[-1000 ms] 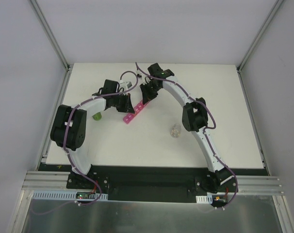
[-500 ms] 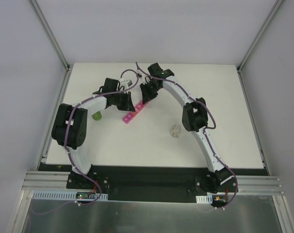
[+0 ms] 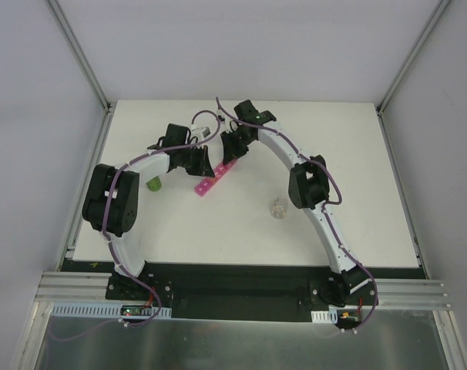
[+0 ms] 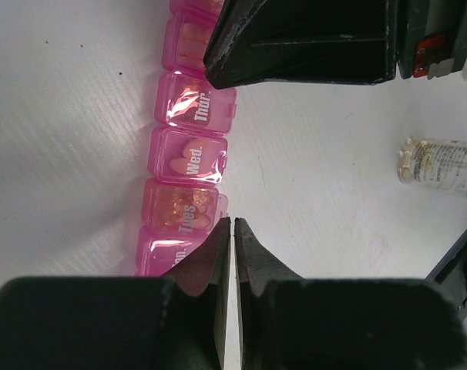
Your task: Sort the pills into containers
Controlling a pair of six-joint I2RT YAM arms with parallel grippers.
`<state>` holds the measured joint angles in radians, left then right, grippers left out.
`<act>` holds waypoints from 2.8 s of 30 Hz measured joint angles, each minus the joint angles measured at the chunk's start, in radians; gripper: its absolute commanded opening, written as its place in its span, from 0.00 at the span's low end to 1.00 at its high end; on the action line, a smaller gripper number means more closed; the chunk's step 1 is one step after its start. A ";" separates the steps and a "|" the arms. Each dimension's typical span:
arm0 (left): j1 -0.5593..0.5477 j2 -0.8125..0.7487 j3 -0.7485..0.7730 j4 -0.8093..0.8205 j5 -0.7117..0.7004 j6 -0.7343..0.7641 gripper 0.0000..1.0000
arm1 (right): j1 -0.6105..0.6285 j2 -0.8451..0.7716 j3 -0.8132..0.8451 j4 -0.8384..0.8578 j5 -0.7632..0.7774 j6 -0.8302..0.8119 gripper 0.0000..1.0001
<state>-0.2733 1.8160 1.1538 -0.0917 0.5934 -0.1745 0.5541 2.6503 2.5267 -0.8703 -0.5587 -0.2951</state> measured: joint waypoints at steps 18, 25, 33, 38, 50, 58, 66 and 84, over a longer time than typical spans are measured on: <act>-0.003 0.050 0.033 -0.031 -0.030 0.008 0.03 | 0.000 0.005 0.005 0.003 0.001 0.007 0.13; -0.010 0.079 0.062 -0.086 -0.051 0.015 0.02 | 0.000 0.005 0.005 0.003 0.005 0.011 0.13; -0.028 0.091 0.104 -0.138 -0.126 0.037 0.02 | 0.000 0.005 0.005 0.003 0.011 0.019 0.13; -0.037 0.097 0.125 -0.166 -0.164 0.048 0.02 | 0.000 0.005 0.005 0.003 0.014 0.023 0.13; -0.061 0.116 0.163 -0.205 -0.213 0.059 0.02 | 0.000 0.005 0.009 0.004 0.019 0.026 0.13; -0.061 0.127 0.171 -0.210 -0.213 0.058 0.02 | -0.009 0.005 0.009 0.018 -0.034 0.045 0.13; -0.061 0.139 0.188 -0.225 -0.213 0.058 0.02 | -0.030 0.005 0.006 0.048 -0.111 0.078 0.13; -0.061 0.151 0.205 -0.241 -0.209 0.055 0.02 | -0.003 -0.233 -0.530 0.330 -0.217 0.202 0.12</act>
<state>-0.3344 1.9667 1.3586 -0.3328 0.3840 -0.1200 0.5510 2.4172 1.9965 -0.5400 -0.7761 -0.0933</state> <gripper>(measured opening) 0.022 0.124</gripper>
